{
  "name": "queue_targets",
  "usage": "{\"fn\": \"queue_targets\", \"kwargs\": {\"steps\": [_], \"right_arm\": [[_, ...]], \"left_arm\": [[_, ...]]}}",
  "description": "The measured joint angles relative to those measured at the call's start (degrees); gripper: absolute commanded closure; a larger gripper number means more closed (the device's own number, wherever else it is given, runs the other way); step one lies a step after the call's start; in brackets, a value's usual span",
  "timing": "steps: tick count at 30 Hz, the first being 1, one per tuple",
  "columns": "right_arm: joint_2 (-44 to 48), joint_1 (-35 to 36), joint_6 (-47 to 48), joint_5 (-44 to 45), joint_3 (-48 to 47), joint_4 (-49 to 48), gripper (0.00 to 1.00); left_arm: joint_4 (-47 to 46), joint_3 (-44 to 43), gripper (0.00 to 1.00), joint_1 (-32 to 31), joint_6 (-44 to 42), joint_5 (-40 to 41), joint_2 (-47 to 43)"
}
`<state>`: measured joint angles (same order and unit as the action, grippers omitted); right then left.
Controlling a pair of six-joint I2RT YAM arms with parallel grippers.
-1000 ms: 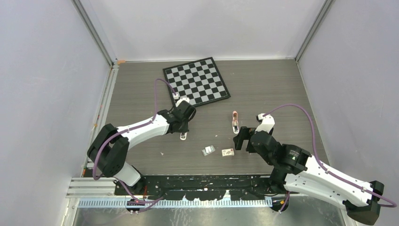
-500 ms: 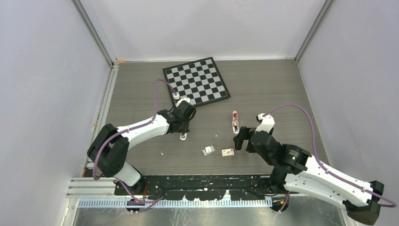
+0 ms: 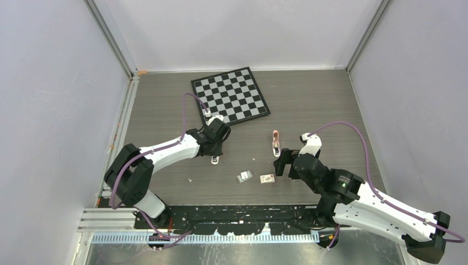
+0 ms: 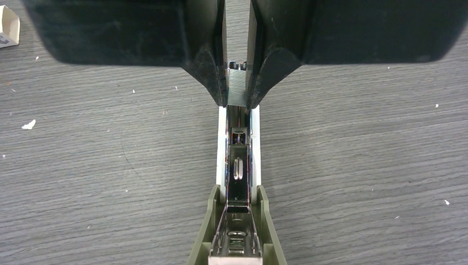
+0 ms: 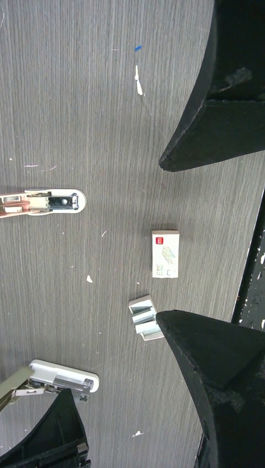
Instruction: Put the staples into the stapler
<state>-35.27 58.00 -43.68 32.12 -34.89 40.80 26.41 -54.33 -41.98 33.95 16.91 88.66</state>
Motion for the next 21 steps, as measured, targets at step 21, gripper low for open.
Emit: {"fn": "queue_targets", "kwargs": {"steps": [21], "right_arm": [[0.0, 0.0, 0.0, 0.0, 0.0, 0.0, 0.00]], "left_arm": [[0.0, 0.0, 0.85, 0.0, -1.3, 0.7, 0.5]]}}
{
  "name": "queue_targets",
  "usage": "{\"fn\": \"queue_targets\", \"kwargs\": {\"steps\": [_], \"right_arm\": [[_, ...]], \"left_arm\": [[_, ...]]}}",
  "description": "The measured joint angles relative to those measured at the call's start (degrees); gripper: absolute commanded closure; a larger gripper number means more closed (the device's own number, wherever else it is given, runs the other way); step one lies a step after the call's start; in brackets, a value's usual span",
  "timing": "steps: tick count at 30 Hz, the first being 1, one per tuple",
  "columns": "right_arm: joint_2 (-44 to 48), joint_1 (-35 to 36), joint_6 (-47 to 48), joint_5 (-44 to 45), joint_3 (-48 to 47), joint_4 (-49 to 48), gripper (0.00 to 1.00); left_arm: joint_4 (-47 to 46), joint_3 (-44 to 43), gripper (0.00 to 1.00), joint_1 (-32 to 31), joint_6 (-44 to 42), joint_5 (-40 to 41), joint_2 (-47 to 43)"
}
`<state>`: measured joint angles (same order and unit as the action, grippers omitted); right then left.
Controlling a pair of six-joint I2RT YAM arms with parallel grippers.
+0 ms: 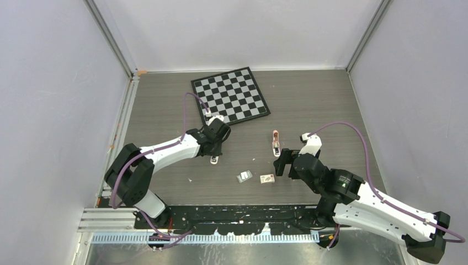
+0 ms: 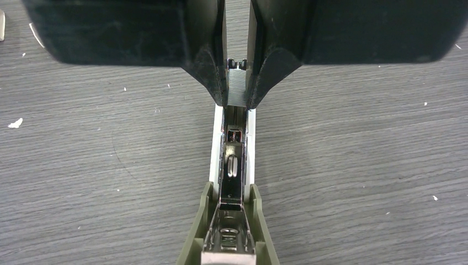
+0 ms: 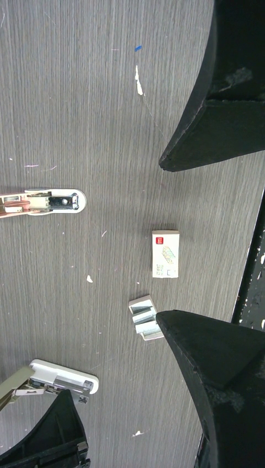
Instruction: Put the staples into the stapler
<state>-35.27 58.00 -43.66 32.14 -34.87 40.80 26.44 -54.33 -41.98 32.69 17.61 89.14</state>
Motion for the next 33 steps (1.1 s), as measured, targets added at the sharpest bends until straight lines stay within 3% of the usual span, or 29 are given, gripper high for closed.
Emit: {"fn": "queue_targets", "kwargs": {"steps": [12, 33], "right_arm": [[0.0, 0.0, 0.0, 0.0, 0.1, 0.0, 0.01], [0.0, 0.0, 0.0, 0.0, 0.2, 0.0, 0.00]], "left_arm": [[-0.1, 0.0, 0.84, 0.0, -0.2, 0.6, 0.0], [-0.2, 0.0, 0.72, -0.1, -0.7, 0.6, 0.5]]}}
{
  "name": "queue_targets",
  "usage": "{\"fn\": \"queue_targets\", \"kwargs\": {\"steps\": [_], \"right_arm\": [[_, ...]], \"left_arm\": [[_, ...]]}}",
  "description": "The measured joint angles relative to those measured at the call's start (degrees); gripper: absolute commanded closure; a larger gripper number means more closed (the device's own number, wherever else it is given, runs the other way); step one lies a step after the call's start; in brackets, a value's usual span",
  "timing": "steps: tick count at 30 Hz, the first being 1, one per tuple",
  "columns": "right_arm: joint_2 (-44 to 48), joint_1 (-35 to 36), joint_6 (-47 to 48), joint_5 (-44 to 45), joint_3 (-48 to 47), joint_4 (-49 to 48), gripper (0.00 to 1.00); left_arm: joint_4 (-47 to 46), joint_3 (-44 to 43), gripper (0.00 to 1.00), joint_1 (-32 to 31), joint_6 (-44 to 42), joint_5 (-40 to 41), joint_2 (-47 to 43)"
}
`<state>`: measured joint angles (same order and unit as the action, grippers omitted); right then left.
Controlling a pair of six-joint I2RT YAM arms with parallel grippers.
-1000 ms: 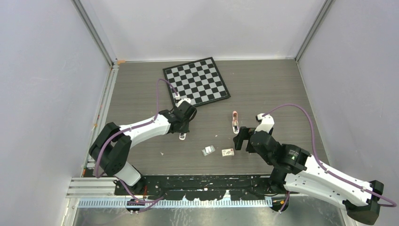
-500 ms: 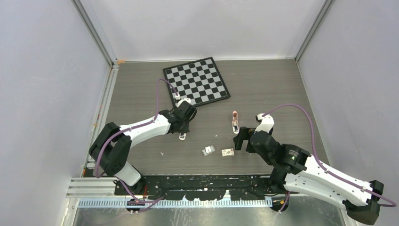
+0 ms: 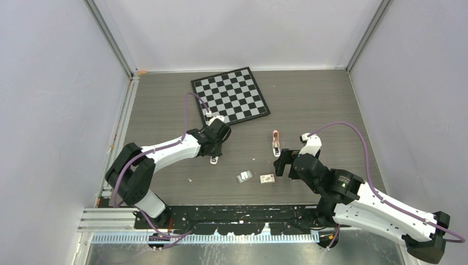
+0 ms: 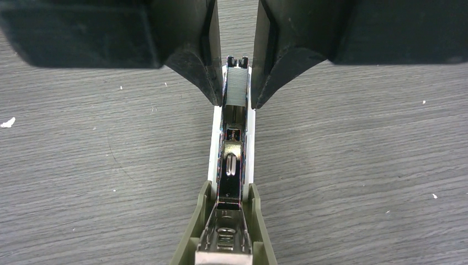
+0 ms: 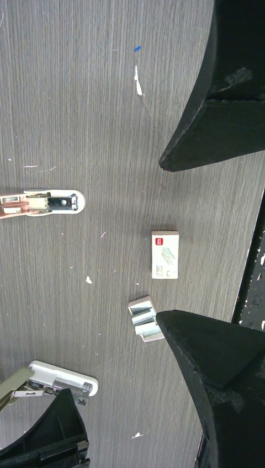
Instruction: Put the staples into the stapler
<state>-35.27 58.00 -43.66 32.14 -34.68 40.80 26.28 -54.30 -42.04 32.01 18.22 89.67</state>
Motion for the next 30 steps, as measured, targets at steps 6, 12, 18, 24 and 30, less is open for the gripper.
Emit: {"fn": "queue_targets", "kwargs": {"steps": [6, 12, 18, 24, 30], "right_arm": [[0.0, 0.0, 0.0, 0.0, 0.0, 0.0, 0.00], [0.0, 0.0, 0.0, 0.0, 0.0, 0.0, 0.00], [0.0, 0.0, 0.2, 0.0, 0.0, 0.0, 0.00], [0.0, 0.0, 0.2, 0.0, 0.0, 0.0, 0.01], [0.0, 0.0, 0.2, 0.0, 0.0, 0.0, 0.00]], "left_arm": [[0.0, 0.0, 0.67, 0.0, -0.5, 0.0, 0.0], [0.0, 0.0, 0.58, -0.2, -1.0, 0.0, 0.0], [0.2, 0.0, 0.51, -0.2, -1.1, 0.0, -0.3], [0.9, 0.0, 0.62, -0.2, -1.2, -0.5, -2.3], [0.9, -0.1, 0.95, -0.2, -1.9, -2.0, -5.9]]}}
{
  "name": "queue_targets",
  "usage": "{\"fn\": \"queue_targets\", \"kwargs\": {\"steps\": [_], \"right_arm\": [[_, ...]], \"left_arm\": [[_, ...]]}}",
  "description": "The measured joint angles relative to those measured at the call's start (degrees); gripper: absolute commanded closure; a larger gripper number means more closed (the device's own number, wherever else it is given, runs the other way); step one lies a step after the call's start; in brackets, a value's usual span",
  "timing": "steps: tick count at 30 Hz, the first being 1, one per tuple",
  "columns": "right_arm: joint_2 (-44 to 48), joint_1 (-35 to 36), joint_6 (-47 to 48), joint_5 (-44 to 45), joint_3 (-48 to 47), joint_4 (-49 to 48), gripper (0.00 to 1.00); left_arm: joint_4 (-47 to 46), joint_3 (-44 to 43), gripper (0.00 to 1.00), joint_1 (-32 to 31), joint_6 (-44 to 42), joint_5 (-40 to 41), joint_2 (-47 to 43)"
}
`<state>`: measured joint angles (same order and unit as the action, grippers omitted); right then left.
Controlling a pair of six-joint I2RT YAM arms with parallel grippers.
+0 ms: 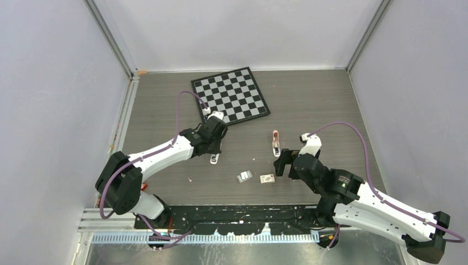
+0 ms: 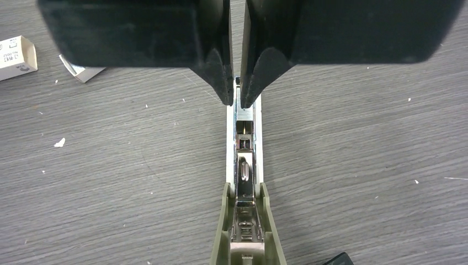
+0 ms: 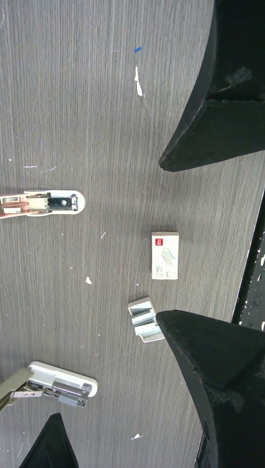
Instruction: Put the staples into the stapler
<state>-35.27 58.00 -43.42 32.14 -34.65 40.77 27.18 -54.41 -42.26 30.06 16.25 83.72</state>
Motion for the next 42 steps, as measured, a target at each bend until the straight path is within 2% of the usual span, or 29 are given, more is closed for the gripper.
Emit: {"fn": "queue_targets", "kwargs": {"steps": [2, 36, 39, 42], "right_arm": [[0.0, 0.0, 0.0, 0.0, 0.0, 0.0, 0.00], [0.1, 0.0, 0.2, 0.0, 0.0, 0.0, 0.00], [0.1, 0.0, 0.2, 0.0, 0.0, 0.0, 0.00], [0.0, 0.0, 0.2, 0.0, 0.0, -0.2, 0.00]], "left_arm": [[-0.2, 0.0, 1.00, 0.0, -0.3, 0.0, -0.4], [-1.7, 1.5, 1.00, 0.0, -0.8, -0.8, 2.7], [-1.7, 1.5, 0.91, 0.0, -0.7, -0.5, 2.7], [-1.6, 1.5, 0.74, 0.0, -0.7, 0.4, 2.3]]}}
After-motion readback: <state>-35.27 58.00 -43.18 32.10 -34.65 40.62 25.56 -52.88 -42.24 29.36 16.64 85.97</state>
